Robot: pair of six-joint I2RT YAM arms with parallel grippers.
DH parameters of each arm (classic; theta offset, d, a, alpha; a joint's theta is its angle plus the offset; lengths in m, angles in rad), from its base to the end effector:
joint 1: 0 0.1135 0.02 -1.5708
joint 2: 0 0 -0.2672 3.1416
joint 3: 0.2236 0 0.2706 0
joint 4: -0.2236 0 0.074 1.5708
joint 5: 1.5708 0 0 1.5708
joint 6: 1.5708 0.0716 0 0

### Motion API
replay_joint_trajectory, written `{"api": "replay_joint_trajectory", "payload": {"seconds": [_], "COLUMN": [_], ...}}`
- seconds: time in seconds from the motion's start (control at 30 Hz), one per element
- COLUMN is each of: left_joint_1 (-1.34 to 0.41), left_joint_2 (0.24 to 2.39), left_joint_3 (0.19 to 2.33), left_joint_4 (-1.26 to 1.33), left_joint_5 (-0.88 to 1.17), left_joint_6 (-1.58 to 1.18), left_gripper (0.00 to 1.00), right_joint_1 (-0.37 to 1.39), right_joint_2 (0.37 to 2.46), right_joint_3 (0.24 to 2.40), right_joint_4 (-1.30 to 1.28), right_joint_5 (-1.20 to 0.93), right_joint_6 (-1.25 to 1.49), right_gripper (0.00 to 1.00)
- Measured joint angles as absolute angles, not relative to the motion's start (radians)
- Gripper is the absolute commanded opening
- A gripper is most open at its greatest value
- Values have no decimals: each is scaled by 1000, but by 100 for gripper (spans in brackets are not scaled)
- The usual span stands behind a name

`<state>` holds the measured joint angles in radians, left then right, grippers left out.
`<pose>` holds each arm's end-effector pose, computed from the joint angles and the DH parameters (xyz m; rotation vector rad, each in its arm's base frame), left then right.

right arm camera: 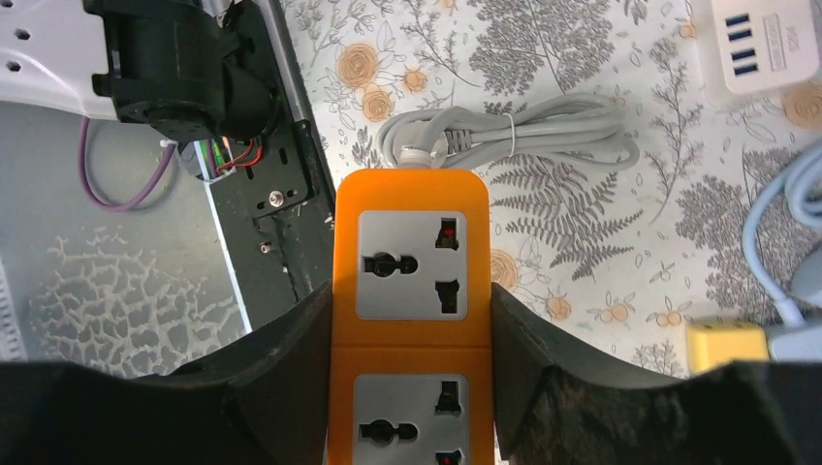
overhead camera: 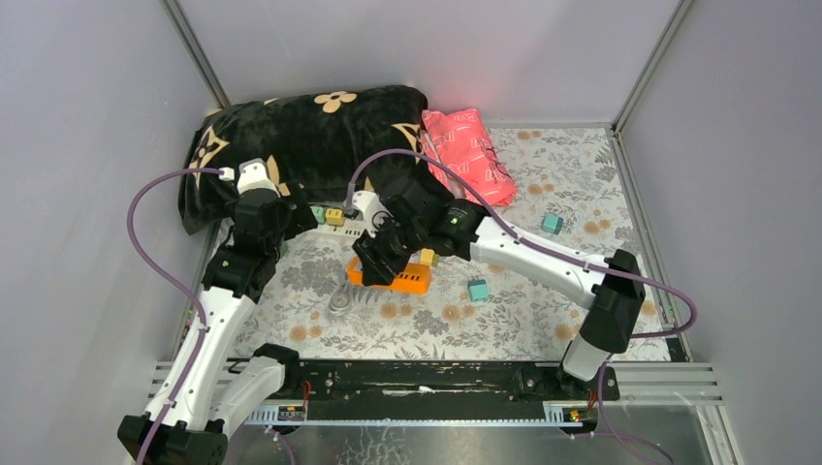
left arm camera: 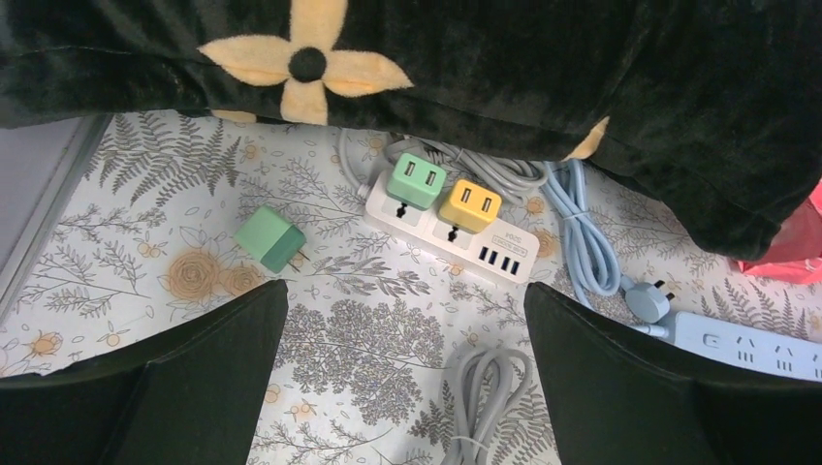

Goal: Insert the plug
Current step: Place the socket at the center of the board.

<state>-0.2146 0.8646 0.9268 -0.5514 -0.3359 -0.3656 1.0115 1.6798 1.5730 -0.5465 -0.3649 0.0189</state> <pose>0.2309 -0.0262 0.3265 -0.3574 1.9988 -0.0188 0.2063 0.3778 0.3250 -1.3028 1.9578 0.9459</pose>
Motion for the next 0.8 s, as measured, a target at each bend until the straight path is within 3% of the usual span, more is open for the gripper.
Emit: {"api": "replay_joint_trajectory", "payload": {"seconds": [0.2, 0.6, 0.8], "left_joint_1": [-200, -194, -189], "left_joint_2": [865, 868, 873], "left_joint_3": [927, 927, 927], "left_joint_4": [-552, -552, -552], "left_joint_5": [-365, -366, -366], "left_joint_6": [-371, -373, -373], "left_gripper": [100, 100, 100], "right_joint_1": [1029, 1029, 1031], "right_joint_2": [1692, 1692, 1733], "right_joint_3": [1553, 1218, 1175], "right_joint_4": [-495, -455, -400], "right_joint_5": [-368, -257, -194], "right_joint_6": [-39, -112, -141], "right_gripper": [0, 0, 0]}}
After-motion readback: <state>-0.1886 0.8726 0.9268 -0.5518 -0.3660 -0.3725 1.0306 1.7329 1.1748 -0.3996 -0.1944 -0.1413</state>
